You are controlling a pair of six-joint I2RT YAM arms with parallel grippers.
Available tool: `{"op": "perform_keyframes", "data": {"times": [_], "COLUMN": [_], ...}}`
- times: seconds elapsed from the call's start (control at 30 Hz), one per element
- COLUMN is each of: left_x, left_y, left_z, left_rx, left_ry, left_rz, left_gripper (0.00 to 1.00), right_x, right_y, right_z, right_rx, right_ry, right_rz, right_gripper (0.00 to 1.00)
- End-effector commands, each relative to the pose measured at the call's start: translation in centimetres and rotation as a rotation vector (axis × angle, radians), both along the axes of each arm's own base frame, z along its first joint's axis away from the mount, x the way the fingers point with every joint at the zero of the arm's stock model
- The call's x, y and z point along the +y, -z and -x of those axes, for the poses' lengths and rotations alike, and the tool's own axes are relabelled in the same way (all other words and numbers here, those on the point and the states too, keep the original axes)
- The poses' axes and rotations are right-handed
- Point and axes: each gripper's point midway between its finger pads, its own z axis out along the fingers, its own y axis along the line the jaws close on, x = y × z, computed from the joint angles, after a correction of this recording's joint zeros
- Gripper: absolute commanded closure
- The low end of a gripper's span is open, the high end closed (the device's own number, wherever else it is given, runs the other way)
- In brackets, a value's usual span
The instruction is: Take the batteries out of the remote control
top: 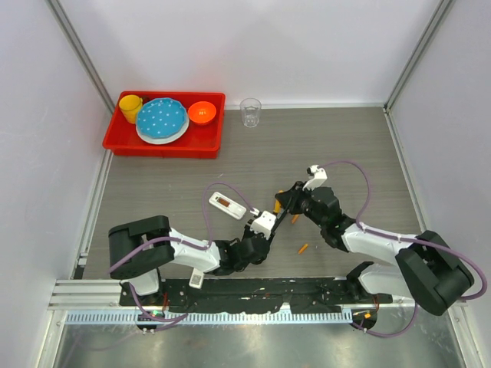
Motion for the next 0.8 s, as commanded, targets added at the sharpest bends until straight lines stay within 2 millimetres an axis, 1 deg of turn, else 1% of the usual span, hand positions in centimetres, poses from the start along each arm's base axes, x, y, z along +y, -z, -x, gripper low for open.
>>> {"op": "perform_keyframes", "data": {"times": [0.0, 0.03, 0.13, 0.17, 0.23, 0.27, 0.3, 0.43, 0.53, 0.67, 0.77], "left_x": [5.3, 5.2, 5.2, 5.2, 5.0, 5.2, 5.1, 5.3, 5.3, 5.4, 5.3], "left_y": [6.3, 6.3, 6.4, 6.4, 6.4, 6.5, 6.5, 6.6, 6.5, 6.5, 6.2], "left_z": [3.7, 3.7, 3.8, 3.8, 3.9, 3.9, 3.9, 3.8, 3.7, 3.5, 3.4], "left_rx": [0.165, 0.167, 0.173, 0.172, 0.177, 0.178, 0.177, 0.175, 0.173, 0.172, 0.166], "left_ry": [0.07, 0.073, 0.078, 0.078, 0.083, 0.081, 0.08, 0.072, 0.068, 0.064, 0.061], "left_rz": [-0.25, -0.25, -0.251, -0.249, -0.246, -0.25, -0.249, -0.248, -0.245, -0.238, -0.229], "left_gripper": [0.74, 0.74, 0.8, 0.84, 0.9, 0.97, 1.0, 1.0, 1.0, 1.0, 1.0], "right_x": [1.6, 1.8, 2.7, 2.9, 3.3, 3.5, 3.6, 3.7, 3.5, 3.3, 2.5], "right_y": [0.2, 0.5, 0.3, 0.1, -0.2, -0.4, -0.5, -1.3, -2.0, -2.5, -2.0], "right_z": [0.9, 1.0, 1.4, 1.6, 1.9, 2.0, 2.1, 2.4, 2.4, 2.2, 1.9], "right_rx": [0.024, 0.036, 0.054, 0.065, 0.075, 0.086, 0.09, 0.117, 0.123, 0.125, 0.122], "right_ry": [-0.082, -0.092, -0.126, -0.129, -0.151, -0.153, -0.156, -0.162, -0.149, -0.144, -0.113], "right_rz": [-0.035, -0.038, -0.087, -0.111, -0.141, -0.163, -0.175, -0.252, -0.298, -0.307, -0.265], "right_gripper": [0.99, 0.99, 0.99, 0.99, 0.99, 0.99, 0.99, 0.99, 0.99, 0.99, 0.99]}}
